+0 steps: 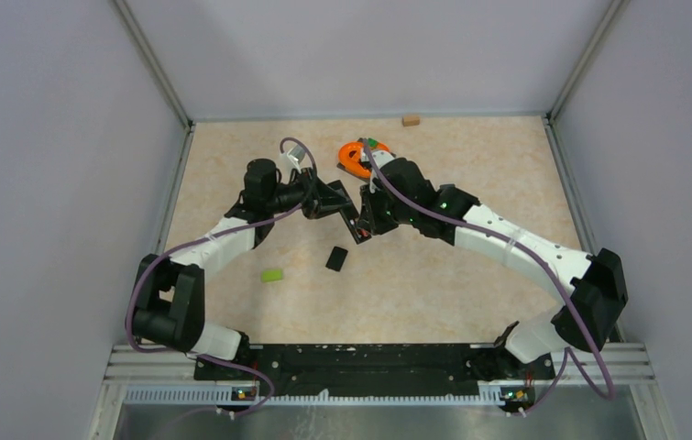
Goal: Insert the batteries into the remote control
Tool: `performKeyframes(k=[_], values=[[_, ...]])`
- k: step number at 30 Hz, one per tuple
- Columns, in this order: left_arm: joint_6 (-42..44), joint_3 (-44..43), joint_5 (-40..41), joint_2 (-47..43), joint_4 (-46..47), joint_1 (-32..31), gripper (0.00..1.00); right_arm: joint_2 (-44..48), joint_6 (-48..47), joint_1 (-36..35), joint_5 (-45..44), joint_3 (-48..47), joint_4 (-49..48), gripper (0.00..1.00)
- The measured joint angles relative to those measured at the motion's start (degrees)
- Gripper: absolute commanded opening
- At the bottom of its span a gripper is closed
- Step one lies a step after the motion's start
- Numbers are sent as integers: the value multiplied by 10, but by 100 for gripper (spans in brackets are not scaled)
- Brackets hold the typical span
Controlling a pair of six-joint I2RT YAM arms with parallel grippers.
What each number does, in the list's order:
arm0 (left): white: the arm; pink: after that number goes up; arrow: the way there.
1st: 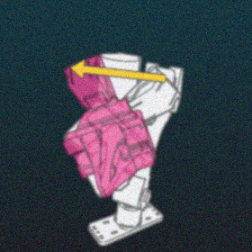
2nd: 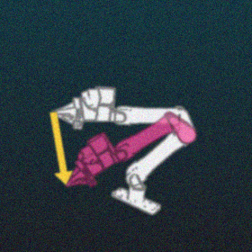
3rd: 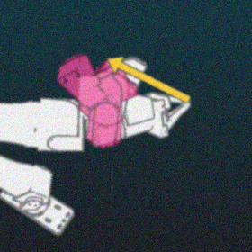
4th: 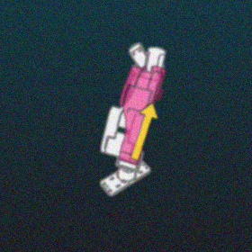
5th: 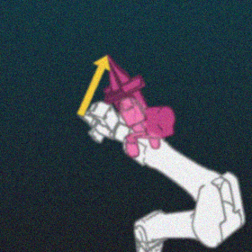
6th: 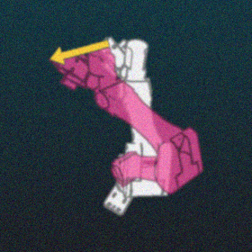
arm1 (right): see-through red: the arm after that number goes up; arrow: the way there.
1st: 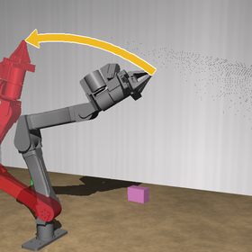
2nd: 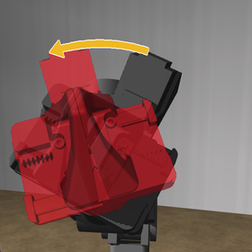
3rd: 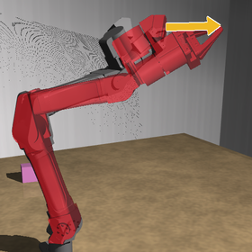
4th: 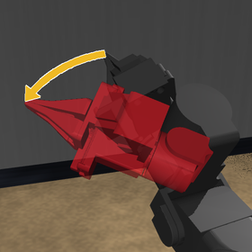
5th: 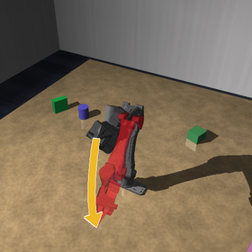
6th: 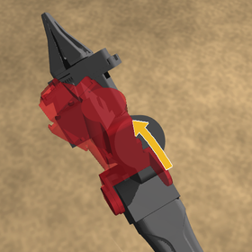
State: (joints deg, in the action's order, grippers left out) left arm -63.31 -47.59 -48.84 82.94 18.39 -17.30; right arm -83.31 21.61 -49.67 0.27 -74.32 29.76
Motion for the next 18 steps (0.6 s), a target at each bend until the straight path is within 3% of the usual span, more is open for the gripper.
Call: performKeyframes(k=[18], values=[[14,0,-4,0,0,0,0,0,-1,0,3,-17,35,0]])
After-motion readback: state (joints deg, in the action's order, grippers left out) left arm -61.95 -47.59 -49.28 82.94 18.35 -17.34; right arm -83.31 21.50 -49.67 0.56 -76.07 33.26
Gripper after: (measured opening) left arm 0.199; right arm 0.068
